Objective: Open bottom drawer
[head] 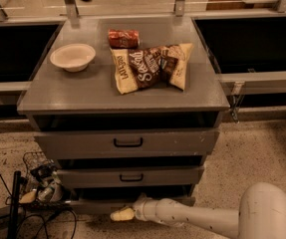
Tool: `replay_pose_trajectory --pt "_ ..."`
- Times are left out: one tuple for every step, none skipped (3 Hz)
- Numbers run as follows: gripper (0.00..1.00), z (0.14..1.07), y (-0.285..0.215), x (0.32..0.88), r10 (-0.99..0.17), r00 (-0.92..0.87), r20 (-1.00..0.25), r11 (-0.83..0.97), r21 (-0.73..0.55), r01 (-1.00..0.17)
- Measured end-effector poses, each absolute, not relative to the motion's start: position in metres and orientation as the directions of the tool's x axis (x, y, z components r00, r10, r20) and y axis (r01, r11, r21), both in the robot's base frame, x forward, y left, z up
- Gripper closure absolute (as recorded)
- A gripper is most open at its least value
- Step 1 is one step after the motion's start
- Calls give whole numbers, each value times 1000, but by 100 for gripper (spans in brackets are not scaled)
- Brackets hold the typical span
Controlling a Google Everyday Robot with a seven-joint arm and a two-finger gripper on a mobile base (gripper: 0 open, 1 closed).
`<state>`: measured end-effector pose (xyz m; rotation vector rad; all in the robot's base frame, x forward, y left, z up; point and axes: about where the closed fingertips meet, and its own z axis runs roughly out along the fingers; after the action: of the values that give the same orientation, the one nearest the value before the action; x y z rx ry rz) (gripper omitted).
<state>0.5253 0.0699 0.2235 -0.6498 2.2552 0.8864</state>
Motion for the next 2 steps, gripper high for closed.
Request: replay_pose_trajectory --pt "0 224 70 518 -215 -689 -692 643 431 -633" --pt "0 227 70 506 -219 -694 -686 629 445 -638"
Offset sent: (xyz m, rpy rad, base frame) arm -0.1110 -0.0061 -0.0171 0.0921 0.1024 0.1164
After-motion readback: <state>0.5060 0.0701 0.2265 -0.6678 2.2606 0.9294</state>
